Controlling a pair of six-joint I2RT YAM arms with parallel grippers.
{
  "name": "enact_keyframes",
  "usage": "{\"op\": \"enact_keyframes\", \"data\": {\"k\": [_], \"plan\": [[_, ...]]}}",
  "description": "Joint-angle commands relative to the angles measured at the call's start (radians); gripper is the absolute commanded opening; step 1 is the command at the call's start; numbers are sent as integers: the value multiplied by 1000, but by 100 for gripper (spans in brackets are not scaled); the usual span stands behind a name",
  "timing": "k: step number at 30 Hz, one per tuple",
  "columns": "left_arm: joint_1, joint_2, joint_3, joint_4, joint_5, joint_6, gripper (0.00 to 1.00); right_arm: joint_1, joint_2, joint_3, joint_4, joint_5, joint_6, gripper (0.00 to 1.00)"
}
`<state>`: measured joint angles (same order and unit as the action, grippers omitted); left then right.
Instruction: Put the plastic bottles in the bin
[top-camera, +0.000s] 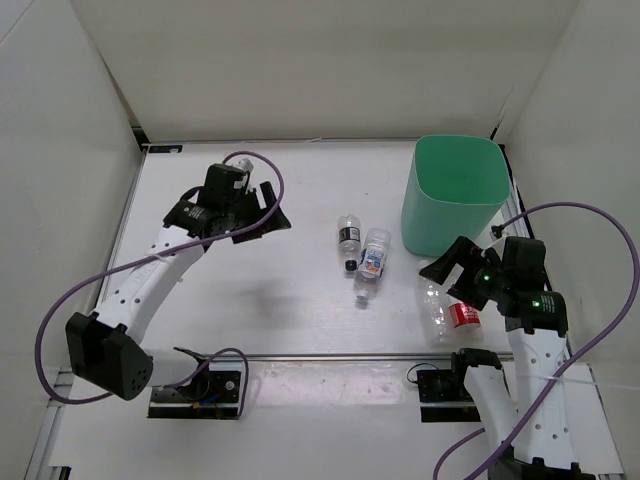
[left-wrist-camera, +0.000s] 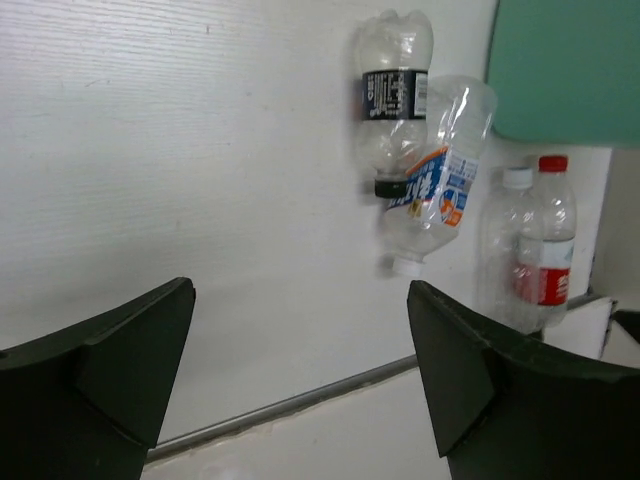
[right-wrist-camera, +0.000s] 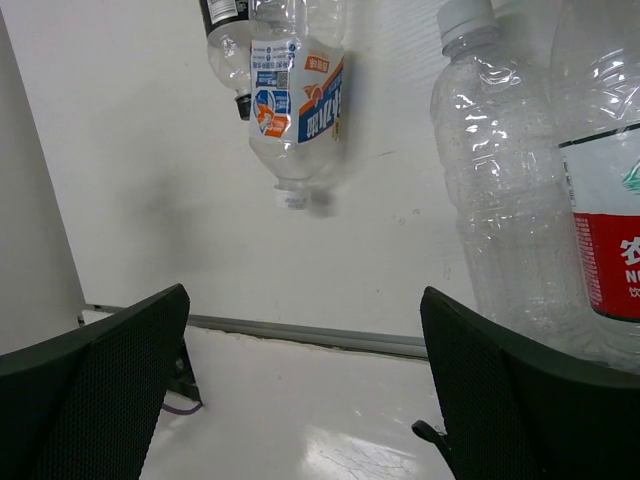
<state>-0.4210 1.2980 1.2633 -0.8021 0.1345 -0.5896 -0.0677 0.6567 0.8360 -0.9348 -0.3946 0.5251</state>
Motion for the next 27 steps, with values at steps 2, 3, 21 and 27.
{"op": "enact_keyframes", "data": {"k": [2, 3, 21, 27], "plan": [[24, 49, -105, 210, 71, -192, 79, 2, 0, 58, -13, -27, -99, 100], [43, 94, -93, 222, 92, -202, 77, 2, 0, 58, -13, -17, -111, 100], [-58, 891, 582, 179, 390, -30, 100, 2, -9, 89, -9, -148, -70, 100], [-93, 989, 630, 179, 392, -21, 100, 2, 1, 89, -9, -159, -109, 100]]}}
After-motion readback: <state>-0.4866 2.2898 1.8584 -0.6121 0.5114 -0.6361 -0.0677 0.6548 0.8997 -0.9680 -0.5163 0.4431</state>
